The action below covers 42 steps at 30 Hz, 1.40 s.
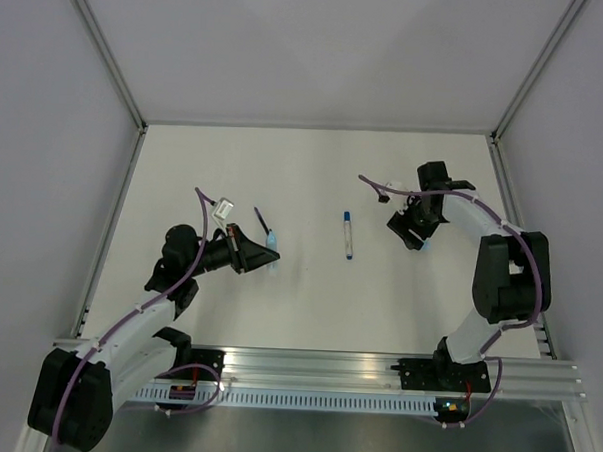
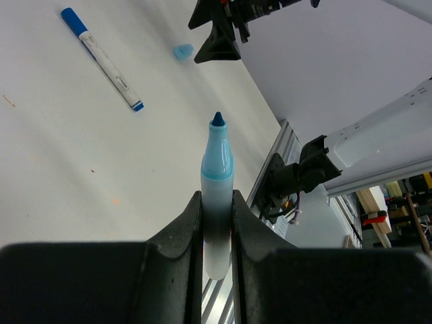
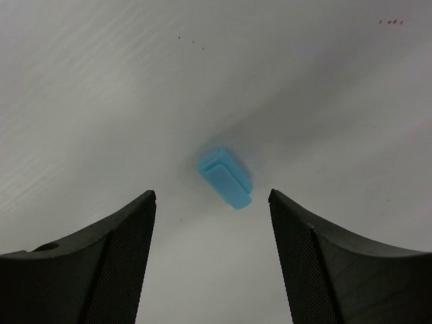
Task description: Insert the pens into the pen caps
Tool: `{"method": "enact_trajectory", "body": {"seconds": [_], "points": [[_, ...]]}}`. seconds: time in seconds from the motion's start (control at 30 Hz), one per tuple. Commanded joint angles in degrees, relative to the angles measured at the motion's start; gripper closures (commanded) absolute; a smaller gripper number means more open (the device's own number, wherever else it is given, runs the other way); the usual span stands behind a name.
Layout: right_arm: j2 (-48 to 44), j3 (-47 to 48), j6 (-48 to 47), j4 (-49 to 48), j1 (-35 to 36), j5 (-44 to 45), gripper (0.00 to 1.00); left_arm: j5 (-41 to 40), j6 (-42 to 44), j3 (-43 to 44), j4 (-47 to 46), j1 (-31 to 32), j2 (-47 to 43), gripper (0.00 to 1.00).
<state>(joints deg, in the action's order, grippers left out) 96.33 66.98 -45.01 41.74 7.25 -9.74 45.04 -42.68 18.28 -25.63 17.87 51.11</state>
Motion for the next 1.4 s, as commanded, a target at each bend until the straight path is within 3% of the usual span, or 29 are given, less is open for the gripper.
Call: {"method": "enact_trajectory", "body": {"seconds": [0.0, 0.5, 0.6, 0.73, 1.0, 1.03, 1.13, 1.37], "points": [[2.98, 0.34, -11.23, 2.12, -1.0, 1.48, 0.26, -0.3, -1.18, 1.49, -1.62, 0.33, -1.28, 0.98], [12.29, 1.57, -15.28, 2.03, -1.01, 4.9, 0.35, -0.91, -1.62, 1.4, -1.27, 0.33, -1.81, 0.98], [13.0, 1.66, -14.75, 1.51, -1.01, 4.56, 0.43, -0.83, -1.8, 1.4, -1.27, 0.32, -1.98, 0.98], [13.79, 1.57, -13.17, 0.98, -1.09, 2.62, 0.62, -0.91, -1.8, 1.4, -1.27, 0.33, -1.98, 0.98], [15.02, 1.22, -7.73, -2.62, -0.66, 2.0, 0.79, -0.83, -1.88, 1.32, -1.36, 0.33, -2.07, 0.98], [15.11, 1.31, -6.85, -2.97, -0.57, 1.05, 0.86, -0.83, -1.88, 1.32, -1.36, 0.24, -2.07, 0.98], [15.11, 1.92, -4.12, -3.68, -0.3, -0.89, 0.95, -0.83, -1.88, 1.23, -1.44, 0.33, -2.07, 0.98], [15.46, 3.68, 5.62, -5.87, 2.42, -5.9, 1.0, -1.35, -0.92, 1.32, -1.01, 0.33, -1.63, 0.98]]}}
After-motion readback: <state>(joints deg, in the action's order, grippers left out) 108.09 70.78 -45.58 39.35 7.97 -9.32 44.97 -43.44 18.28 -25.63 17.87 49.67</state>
